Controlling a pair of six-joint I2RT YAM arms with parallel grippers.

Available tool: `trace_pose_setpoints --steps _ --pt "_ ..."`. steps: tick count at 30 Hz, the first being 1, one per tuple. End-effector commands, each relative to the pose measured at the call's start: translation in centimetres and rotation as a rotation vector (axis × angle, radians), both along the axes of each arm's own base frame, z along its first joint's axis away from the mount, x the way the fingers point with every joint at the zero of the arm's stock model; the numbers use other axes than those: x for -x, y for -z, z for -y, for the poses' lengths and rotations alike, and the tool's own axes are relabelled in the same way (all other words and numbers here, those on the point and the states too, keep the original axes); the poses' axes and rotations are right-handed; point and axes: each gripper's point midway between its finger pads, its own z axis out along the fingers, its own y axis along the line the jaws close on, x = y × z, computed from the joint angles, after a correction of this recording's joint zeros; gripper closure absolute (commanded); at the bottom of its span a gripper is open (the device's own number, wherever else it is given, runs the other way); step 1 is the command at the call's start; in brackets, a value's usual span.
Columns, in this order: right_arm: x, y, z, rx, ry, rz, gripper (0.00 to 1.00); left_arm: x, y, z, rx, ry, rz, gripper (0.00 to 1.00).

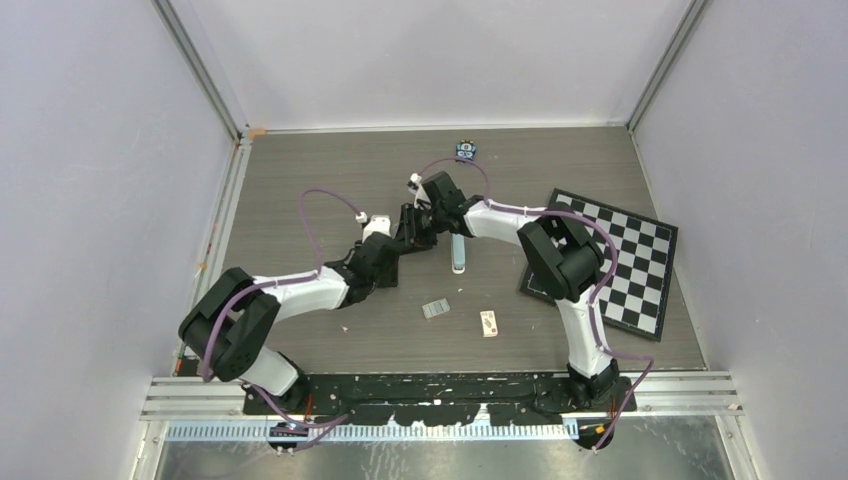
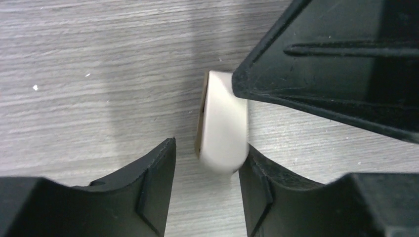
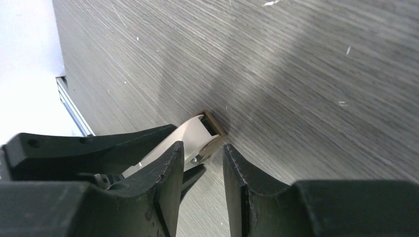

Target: Load the staples into the stapler

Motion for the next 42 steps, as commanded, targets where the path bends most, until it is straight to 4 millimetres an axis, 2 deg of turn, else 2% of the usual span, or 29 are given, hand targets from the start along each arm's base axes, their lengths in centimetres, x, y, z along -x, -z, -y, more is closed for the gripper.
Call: trace_pose_setpoints --steps 1,6,11,15,18,22,31,37,42 --pt "0.3 -2.4 0.1 0.014 0.003 0.057 0.61 0.4 -2.5 -1.0 0.028 -0.052 0.037 0.47" --pt "-0.1 -2.4 0.4 0.049 0.014 0.070 0.61 1.5 -4.0 -1.6 0.080 -0.082 0.043 0.40" --pt "-0.6 -3.5 0.8 0.058 0.042 0.087 0.61 2.5 -6.6 -1.9 0.159 -0.104 0.067 0.36" --pt "-0.6 -4.5 0.7 0.048 0.066 0.082 0.61 2.5 -8.4 -3.3 0.191 -0.189 0.079 0.45" --pt "-0.6 -4.6 0.4 0.036 0.077 0.063 0.61 1.6 -9.0 -3.2 0.263 -0.205 0.061 0.56" --pt "-0.7 -4.8 0.1 0.020 0.093 0.040 0.61 0.7 -8.6 -2.6 0.316 -0.187 0.001 0.62" --pt "0.1 -4.3 -1.0 0.015 0.113 -0.021 0.62 -0.5 -7.5 -0.1 0.417 -0.085 -0.075 0.59" --pt "0.8 -2.9 -1.7 0.049 0.100 -0.047 0.62 -0.7 -4.8 -0.5 0.378 -0.102 -0.137 0.61" --pt "1.1 -1.8 -1.2 0.095 0.106 -0.049 0.67 -0.4 -3.0 -1.1 0.344 -0.124 -0.181 0.64"
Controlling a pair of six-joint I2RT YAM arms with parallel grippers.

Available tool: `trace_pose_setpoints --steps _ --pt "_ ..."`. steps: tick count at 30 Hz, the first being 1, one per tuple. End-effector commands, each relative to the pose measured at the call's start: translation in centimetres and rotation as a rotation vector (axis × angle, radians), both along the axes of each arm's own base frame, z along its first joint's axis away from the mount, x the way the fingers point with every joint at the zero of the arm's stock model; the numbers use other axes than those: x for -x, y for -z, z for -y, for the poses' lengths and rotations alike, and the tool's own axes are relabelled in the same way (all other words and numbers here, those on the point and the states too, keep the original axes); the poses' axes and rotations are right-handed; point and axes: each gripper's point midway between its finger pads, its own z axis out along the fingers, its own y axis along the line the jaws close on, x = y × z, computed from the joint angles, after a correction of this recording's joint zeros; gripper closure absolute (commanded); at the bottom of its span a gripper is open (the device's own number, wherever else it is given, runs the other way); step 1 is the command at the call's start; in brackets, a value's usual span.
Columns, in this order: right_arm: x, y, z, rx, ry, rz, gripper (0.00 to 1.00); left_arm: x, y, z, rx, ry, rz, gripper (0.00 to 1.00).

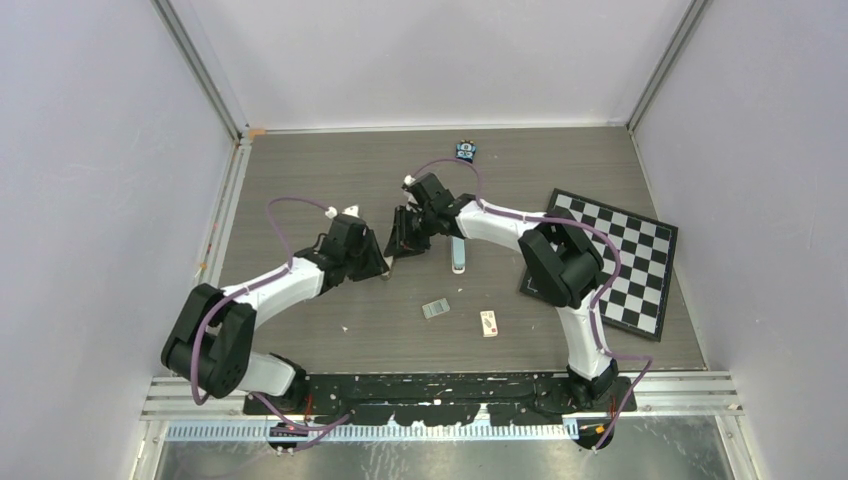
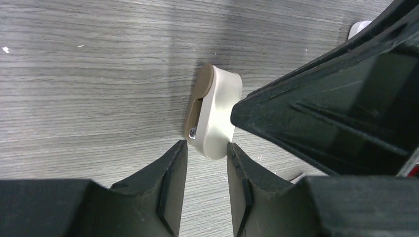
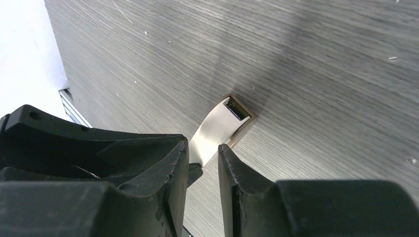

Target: Load the staples into the stapler

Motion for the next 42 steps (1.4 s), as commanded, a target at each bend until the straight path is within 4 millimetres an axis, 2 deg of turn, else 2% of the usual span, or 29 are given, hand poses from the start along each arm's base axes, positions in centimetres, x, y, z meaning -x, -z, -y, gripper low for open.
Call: trace_pose_setpoints --steps 1,12,18,23,27,29,32,34,39,42 --pt "-0.4 -0.1 -0.1 0.026 0.016 0.020 0.68 -1.1 0.0 -0.1 -0.006 -0.010 0.015 0.66" --pt "-0.1 1.9 1.2 0.107 0.019 0.009 0.71 -0.2 2.2 -1.1 -0.060 -0.035 -0.063 0.81" --pt "0.4 3.4 2.4 0.153 0.032 0.007 0.72 1.3 4.5 -1.6 -0.066 -0.047 -0.110 0.82" --pt "0.2 3.8 2.5 0.165 0.037 0.010 0.72 1.5 5.7 -1.4 -0.047 -0.056 -0.129 0.84" --pt "0.0 4.0 2.5 0.174 0.039 0.015 0.72 2.0 7.2 -1.9 -0.073 -0.072 -0.156 0.86" --pt "-0.1 3.8 2.6 0.175 0.038 0.023 0.72 2.0 7.2 -1.9 -0.071 -0.072 -0.154 0.86" --pt "-0.8 2.6 2.5 0.159 0.046 0.043 0.72 1.2 5.7 -1.7 -0.065 -0.070 -0.116 0.83" --pt "-1.9 0.8 2.5 0.144 0.054 0.073 0.71 0.1 3.8 -1.8 -0.081 -0.070 -0.078 0.81" --pt "-4.2 -5.3 4.6 0.123 0.106 0.166 0.59 -3.4 -4.2 -2.3 -0.098 -0.066 0.053 0.68" --pt "-4.4 -8.5 6.7 0.127 0.130 0.219 0.48 -4.5 -9.4 -2.6 -0.102 -0.050 0.149 0.61"
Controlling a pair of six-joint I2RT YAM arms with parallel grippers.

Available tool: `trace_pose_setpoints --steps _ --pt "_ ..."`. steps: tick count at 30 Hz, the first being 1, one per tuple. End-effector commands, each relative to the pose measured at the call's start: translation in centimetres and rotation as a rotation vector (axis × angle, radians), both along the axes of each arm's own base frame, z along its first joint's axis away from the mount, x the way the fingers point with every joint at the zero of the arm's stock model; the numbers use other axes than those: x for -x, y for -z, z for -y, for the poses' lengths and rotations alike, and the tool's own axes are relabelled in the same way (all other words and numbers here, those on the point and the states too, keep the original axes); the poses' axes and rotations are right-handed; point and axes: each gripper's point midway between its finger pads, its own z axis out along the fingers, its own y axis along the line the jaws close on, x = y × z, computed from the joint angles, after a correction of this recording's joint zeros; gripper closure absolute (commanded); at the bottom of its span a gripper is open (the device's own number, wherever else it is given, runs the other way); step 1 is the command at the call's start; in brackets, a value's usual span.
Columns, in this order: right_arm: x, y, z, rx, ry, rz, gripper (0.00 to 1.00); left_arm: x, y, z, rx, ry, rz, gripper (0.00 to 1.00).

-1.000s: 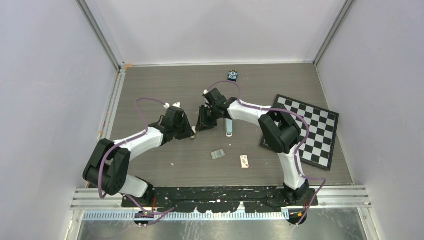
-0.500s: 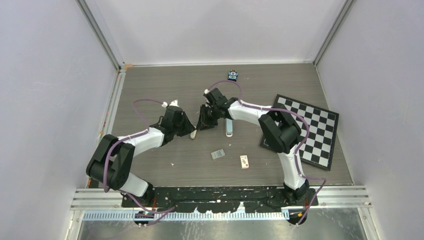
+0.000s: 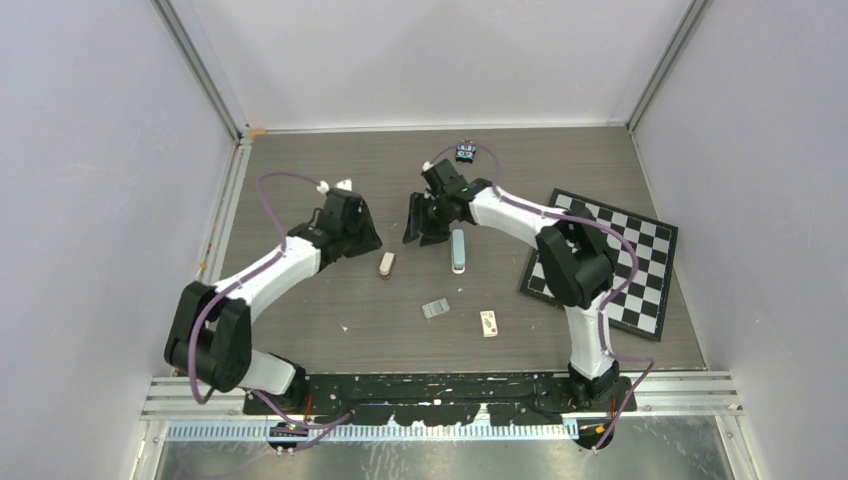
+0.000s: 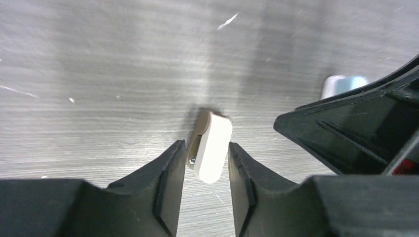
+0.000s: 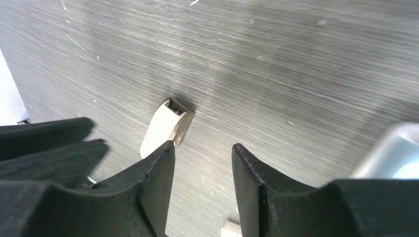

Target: Load the staples into the stapler

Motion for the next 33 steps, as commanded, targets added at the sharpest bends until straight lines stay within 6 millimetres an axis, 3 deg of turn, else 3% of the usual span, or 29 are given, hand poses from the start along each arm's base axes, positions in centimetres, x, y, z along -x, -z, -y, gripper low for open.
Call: trace_pose_setpoints --steps 1,4,6,7,8,9,12,15,22,26,33 --pt "-1.9 -9.8 3.3 -0.018 0.040 0.199 0.43 -1.2 -8.9 -1.8 -0.064 0.023 0.153 0.58" --pt "-0.8 -12.0 6.4 0.049 0.063 0.264 0.30 -0.7 -13.9 -1.9 -0.069 0.087 0.236 0.47" --pt "0.1 -13.6 8.5 0.092 0.093 0.312 0.15 0.3 -17.3 -1.8 -0.061 0.142 0.285 0.39" --pt "0.6 -14.4 9.6 0.113 0.114 0.335 0.04 0.9 -18.9 -1.7 -0.054 0.174 0.316 0.28" --pt "1.1 -15.4 10.7 0.125 0.137 0.363 0.01 1.6 -20.3 -1.6 -0.045 0.202 0.348 0.06" --pt "1.5 -16.4 12.0 0.141 0.169 0.400 0.00 2.4 -21.8 -1.5 -0.029 0.234 0.382 0.01" --pt "3.3 -18.8 14.8 0.136 0.237 0.479 0.00 4.9 -24.9 -1.7 0.008 0.282 0.481 0.00" --pt "5.3 -20.0 18.0 0.132 0.340 0.534 0.00 7.4 -26.2 -2.3 0.043 0.300 0.556 0.00" --pt "9.4 -20.0 22.7 0.116 0.474 0.568 0.00 10.8 -23.1 -3.3 0.095 0.288 0.550 0.00" --pt "10.7 -20.3 23.3 0.059 0.484 0.607 0.01 11.5 -21.8 -3.2 0.127 0.281 0.537 0.00" --pt "11.3 -21.0 23.7 0.039 0.485 0.620 0.00 11.9 -21.6 -3.3 0.136 0.278 0.526 0.00"
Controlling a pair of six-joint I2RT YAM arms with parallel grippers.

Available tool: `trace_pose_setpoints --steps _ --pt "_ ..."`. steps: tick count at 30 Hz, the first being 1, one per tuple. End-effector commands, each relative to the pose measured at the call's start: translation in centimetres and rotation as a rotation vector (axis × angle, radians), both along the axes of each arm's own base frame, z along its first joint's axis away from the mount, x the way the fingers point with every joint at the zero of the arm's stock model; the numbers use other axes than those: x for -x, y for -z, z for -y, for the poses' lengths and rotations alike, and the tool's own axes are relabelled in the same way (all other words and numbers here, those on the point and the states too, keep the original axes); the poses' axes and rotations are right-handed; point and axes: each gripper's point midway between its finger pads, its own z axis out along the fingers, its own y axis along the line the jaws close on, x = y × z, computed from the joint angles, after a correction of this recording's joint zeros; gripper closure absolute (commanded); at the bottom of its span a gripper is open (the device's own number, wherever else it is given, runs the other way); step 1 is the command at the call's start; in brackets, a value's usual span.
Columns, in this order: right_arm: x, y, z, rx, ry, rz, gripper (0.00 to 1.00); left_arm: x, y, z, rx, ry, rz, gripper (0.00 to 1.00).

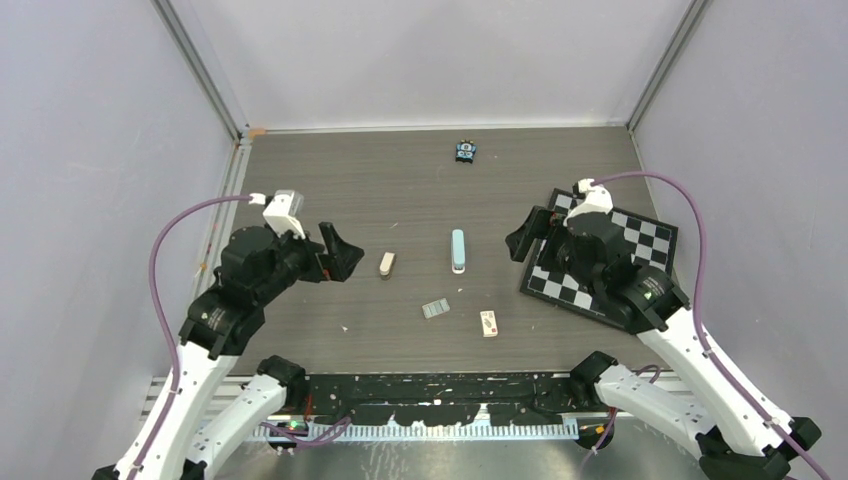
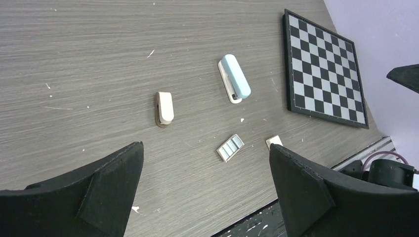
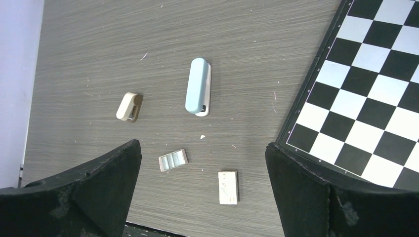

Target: Load the staples into the stapler

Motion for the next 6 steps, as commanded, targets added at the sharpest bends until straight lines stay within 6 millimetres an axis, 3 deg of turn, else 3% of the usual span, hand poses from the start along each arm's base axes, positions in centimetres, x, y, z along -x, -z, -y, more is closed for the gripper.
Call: trace_pose_setpoints --steps 1,6 --pt "-0.51 -1.31 -0.02 -0.036 0.026 0.038 0.00 0.36 -1.39 0.26 0.036 0.015 0.037 0.00" --pt "-0.57 -1.61 -0.44 -0.047 0.010 0.044 0.00 0.39 -1.45 0.32 0.039 0.018 0.038 0.00"
